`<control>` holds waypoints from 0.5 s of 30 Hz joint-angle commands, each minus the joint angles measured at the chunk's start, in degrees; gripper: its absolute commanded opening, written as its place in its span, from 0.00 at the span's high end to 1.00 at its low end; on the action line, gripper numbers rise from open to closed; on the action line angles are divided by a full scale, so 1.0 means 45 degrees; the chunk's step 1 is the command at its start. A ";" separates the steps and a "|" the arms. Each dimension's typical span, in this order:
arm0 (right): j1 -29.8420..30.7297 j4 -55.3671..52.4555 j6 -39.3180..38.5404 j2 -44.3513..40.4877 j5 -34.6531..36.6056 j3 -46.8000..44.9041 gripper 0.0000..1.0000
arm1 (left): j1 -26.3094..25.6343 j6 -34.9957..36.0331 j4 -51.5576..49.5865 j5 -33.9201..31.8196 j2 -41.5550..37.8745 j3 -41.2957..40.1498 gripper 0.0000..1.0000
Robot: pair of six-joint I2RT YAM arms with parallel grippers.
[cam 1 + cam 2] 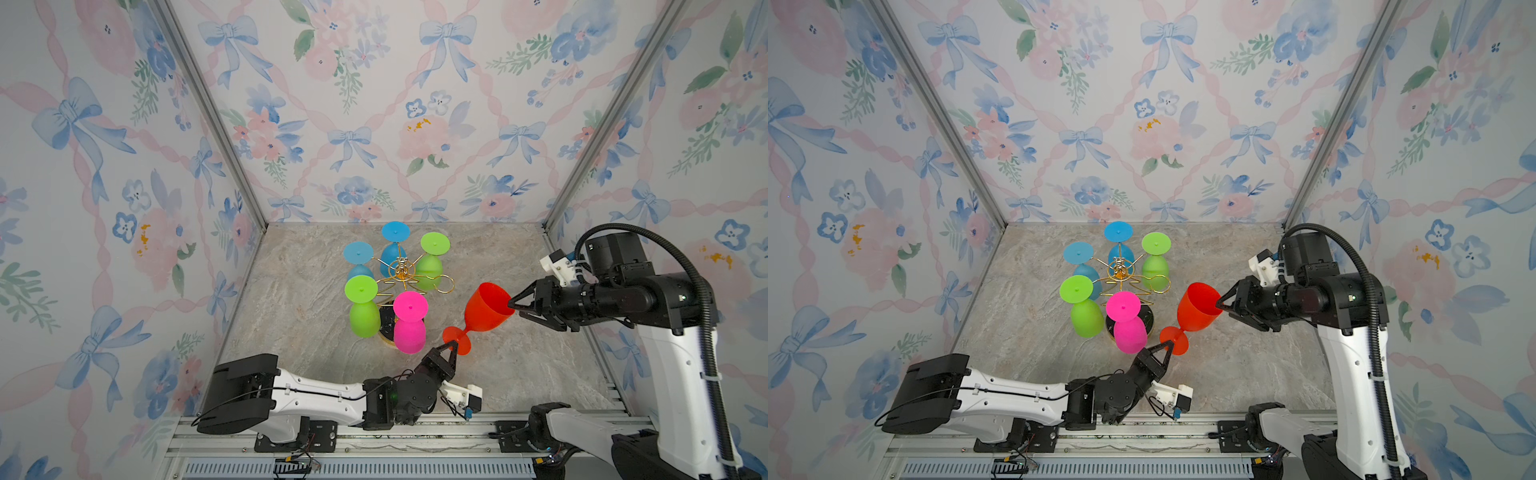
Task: Take the wine glass off the wine glass rack
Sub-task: Pick up the wine glass from the wine glass rack.
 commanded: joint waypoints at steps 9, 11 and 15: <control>0.0121 -0.0559 -0.0180 0.0232 -0.0337 -0.0217 0.66 | -0.0080 0.1555 0.2371 0.0026 0.0385 -0.0593 1.00; 0.0189 -0.0621 -0.0251 0.0314 -0.0320 -0.0266 0.67 | -0.0081 0.1605 0.2507 0.0046 0.0440 -0.0577 1.00; 0.0309 -0.0598 -0.0290 0.0430 -0.0305 -0.0320 0.71 | -0.0088 0.1701 0.2577 0.0045 0.0530 -0.0566 1.00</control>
